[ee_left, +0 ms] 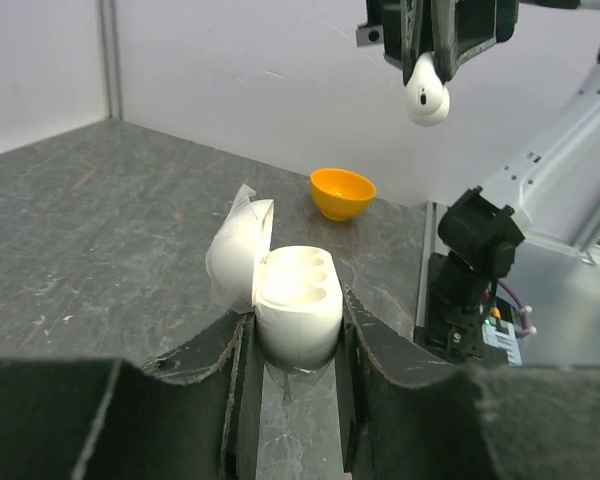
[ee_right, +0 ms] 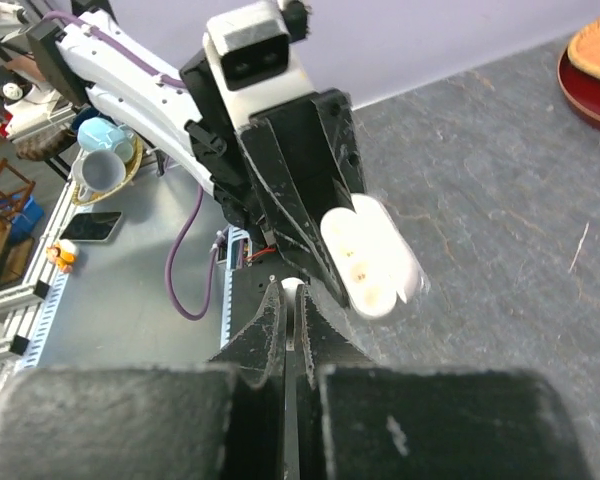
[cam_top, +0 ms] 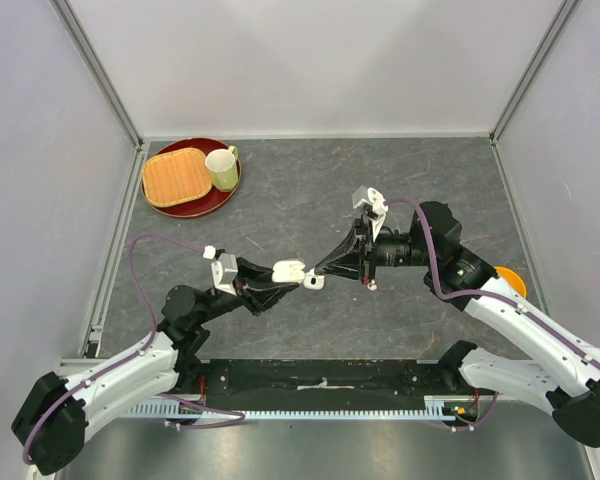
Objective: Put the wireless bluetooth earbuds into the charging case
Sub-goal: Place the earbud in the charging case.
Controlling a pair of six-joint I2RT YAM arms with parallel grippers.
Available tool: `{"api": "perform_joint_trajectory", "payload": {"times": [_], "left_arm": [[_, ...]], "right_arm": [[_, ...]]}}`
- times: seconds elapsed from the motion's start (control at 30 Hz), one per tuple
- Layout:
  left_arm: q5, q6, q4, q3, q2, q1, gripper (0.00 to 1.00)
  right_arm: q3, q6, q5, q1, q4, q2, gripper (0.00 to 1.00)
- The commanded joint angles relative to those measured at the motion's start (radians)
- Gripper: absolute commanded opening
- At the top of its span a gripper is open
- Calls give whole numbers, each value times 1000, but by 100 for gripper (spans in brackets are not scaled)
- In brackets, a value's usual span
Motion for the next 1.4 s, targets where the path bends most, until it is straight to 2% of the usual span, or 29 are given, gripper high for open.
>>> {"api": "perform_joint_trajectory", "payload": {"times": [0.0, 0.13, 0.47, 0.7, 1.37], "left_arm": [[135, -10, 86, 68, 39, 3, 2], [228, -31, 141, 86, 80, 4, 2], [340, -72, 176, 145, 160, 4, 2], [349, -103, 209, 157, 206, 3, 2], [354, -120, 204, 163, 214, 3, 2]], "right_arm": [[49, -121, 5, 33, 73, -8, 0], [57, -165, 9, 54, 66, 6, 0], [68, -247, 14, 93, 49, 9, 0], [65, -260, 26, 123, 55, 15, 0], [77, -337, 112, 219, 41, 102, 0]]}}
